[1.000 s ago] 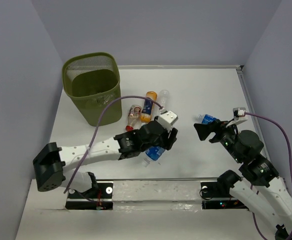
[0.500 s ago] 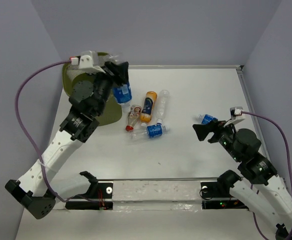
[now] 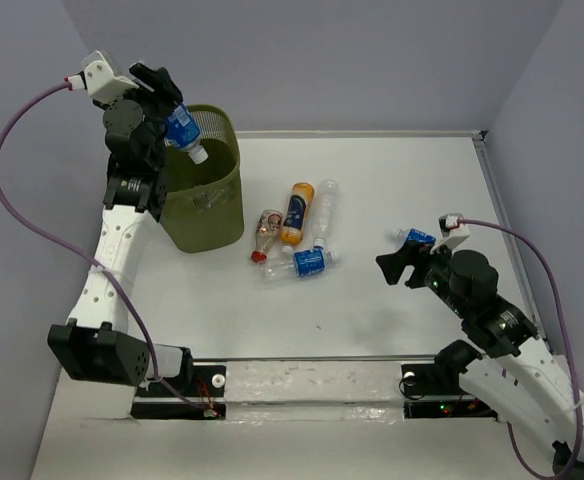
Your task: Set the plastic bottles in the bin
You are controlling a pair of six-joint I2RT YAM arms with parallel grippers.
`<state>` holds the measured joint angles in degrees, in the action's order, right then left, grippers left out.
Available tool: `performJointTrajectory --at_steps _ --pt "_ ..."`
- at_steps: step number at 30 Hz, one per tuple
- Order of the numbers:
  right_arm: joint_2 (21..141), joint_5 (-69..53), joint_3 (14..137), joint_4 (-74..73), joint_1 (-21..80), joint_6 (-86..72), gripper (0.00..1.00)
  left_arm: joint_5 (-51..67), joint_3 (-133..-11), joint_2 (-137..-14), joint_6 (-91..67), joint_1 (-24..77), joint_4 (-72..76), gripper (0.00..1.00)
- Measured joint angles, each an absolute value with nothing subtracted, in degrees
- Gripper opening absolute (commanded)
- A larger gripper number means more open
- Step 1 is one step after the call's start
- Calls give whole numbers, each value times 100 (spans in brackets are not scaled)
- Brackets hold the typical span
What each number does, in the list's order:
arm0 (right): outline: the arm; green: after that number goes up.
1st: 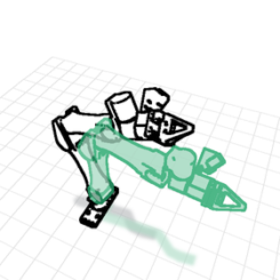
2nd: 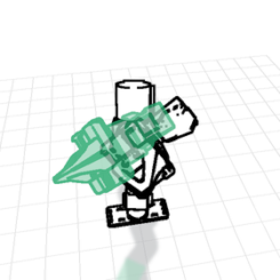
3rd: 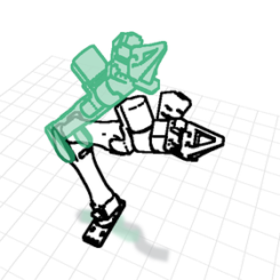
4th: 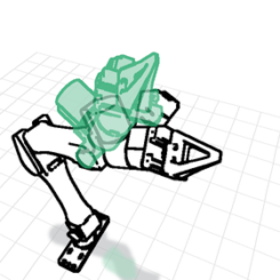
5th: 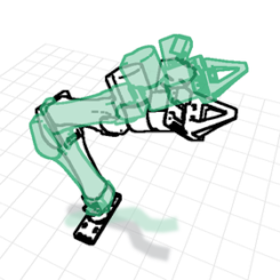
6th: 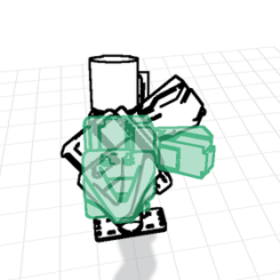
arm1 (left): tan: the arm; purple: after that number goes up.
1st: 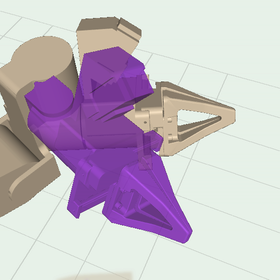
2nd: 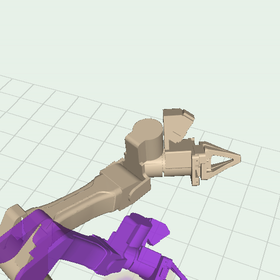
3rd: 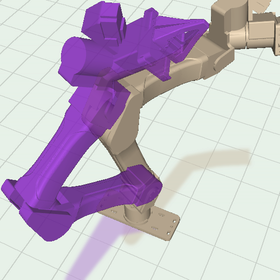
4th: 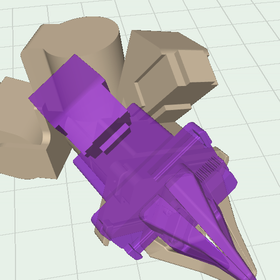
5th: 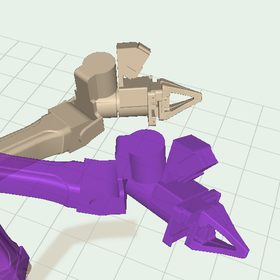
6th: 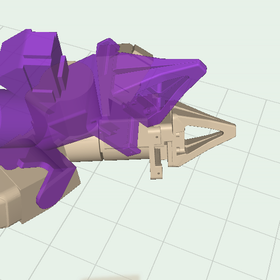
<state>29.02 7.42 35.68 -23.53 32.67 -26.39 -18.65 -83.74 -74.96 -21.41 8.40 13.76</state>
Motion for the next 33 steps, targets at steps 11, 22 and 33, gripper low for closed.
performJointTrajectory --at_steps 11,22,33 --pt "3551 714 3540 -2344 3267 -2604 94 -1841 -7800 -7822 -2215 467 1514 99" --pt "5159 707 3688 -2250 3267 -2414 100 -711 -7756 -6845 -2543 545 1133 99" --pt "6901 2259 5089 -2759 3256 -1638 100 1116 -6292 -5004 -2432 3107 56 99"
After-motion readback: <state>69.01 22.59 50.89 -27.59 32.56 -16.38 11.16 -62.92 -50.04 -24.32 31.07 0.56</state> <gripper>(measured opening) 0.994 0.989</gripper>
